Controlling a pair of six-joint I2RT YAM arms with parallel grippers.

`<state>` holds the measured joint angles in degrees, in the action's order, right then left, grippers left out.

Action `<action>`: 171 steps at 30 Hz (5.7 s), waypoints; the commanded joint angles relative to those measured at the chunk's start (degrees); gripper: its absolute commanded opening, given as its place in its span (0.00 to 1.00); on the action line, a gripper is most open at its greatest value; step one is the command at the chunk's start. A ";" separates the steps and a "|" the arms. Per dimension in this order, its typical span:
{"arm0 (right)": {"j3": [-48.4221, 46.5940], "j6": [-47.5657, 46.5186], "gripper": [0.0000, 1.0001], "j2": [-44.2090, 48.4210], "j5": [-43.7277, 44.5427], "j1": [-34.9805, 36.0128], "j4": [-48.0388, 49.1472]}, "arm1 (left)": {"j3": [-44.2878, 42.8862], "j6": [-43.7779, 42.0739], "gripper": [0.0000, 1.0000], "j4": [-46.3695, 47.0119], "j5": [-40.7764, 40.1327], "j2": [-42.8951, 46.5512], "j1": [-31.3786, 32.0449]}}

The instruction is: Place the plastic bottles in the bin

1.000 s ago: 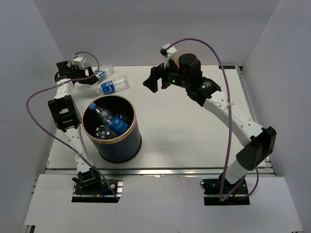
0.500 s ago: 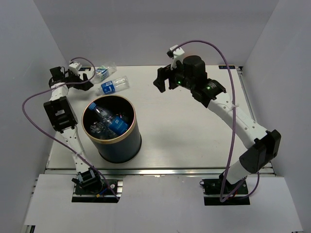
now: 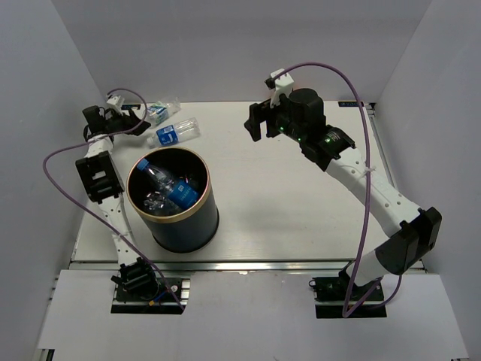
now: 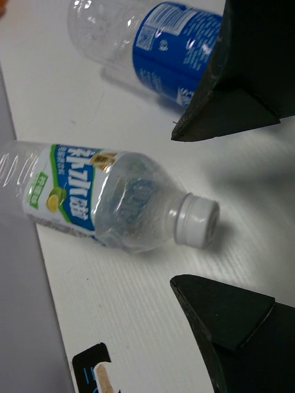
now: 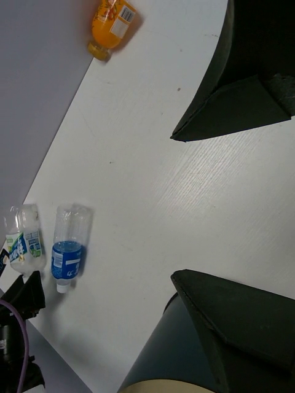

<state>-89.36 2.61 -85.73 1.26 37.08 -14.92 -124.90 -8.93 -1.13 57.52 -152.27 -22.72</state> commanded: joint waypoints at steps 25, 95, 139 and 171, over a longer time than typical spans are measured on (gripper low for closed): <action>-0.11 -1.29 0.89 0.57 4.46 -1.22 2.88 | -4.21 15.70 0.87 16.51 -1.00 -4.53 0.40; 26.16 6.27 0.89 18.75 -12.42 -1.92 15.01 | 47.22 36.37 0.00 -47.62 -37.02 106.83 9.01; 26.00 5.39 0.89 15.34 -14.62 -2.01 15.27 | 50.73 38.98 0.98 -57.50 -54.13 108.42 14.37; -39.57 49.31 0.89 -59.19 23.34 -21.87 21.41 | 39.03 38.99 0.98 -29.11 -74.21 76.50 8.92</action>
<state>-125.62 44.60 -143.92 17.39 15.77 0.67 -86.65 29.91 -34.81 -14.90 -77.06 -13.50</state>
